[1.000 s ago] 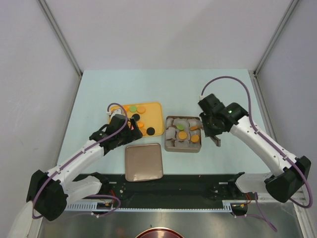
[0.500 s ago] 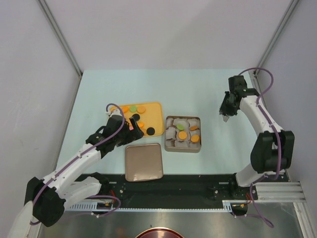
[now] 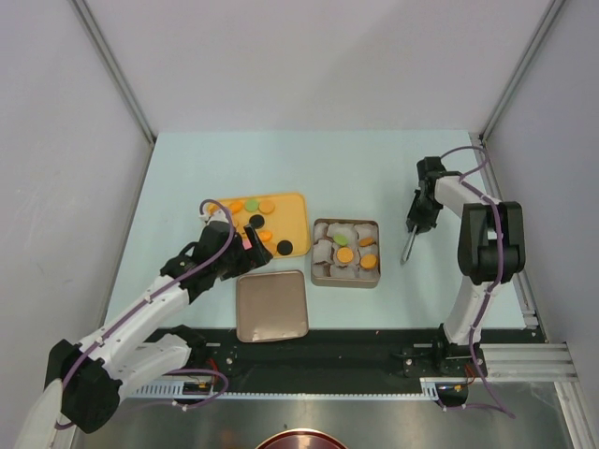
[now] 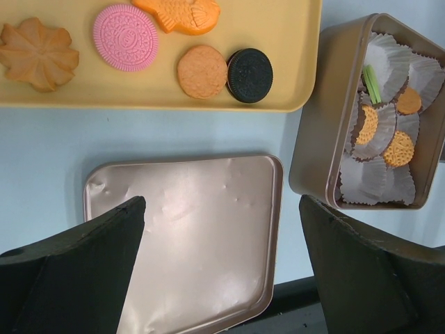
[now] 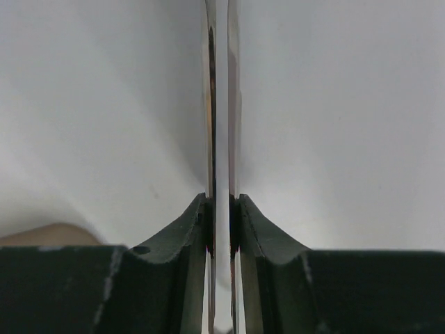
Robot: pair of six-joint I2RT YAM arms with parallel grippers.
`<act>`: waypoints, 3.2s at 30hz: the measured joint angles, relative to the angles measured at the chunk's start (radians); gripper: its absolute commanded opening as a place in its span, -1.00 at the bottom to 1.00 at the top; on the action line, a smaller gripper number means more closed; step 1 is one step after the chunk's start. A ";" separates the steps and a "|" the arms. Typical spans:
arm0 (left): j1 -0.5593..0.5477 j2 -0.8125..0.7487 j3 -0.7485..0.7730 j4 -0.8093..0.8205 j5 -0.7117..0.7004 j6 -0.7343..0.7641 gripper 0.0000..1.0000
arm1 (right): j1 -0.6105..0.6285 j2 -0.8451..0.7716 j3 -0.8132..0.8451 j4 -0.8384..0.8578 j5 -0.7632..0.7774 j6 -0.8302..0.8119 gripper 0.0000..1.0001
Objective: Pack the cookies
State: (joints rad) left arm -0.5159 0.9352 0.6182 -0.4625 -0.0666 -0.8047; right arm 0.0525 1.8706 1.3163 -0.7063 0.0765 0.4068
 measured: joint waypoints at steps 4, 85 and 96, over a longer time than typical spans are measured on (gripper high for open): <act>0.000 0.000 0.000 0.000 -0.001 0.000 0.93 | -0.007 0.061 0.005 -0.002 0.010 -0.008 -0.05; 0.065 0.166 -0.161 0.004 -0.016 -0.008 -0.99 | 0.705 -0.779 -0.321 0.293 0.143 -0.034 0.74; 0.050 0.073 -0.159 -0.093 -0.031 -0.008 -0.99 | 0.705 -0.788 -0.321 0.291 0.145 -0.038 0.74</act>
State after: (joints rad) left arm -0.4656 1.0080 0.4587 -0.5552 -0.0971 -0.8124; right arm 0.7574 1.0824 0.9951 -0.4149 0.2214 0.3687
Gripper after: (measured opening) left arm 0.011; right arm 0.871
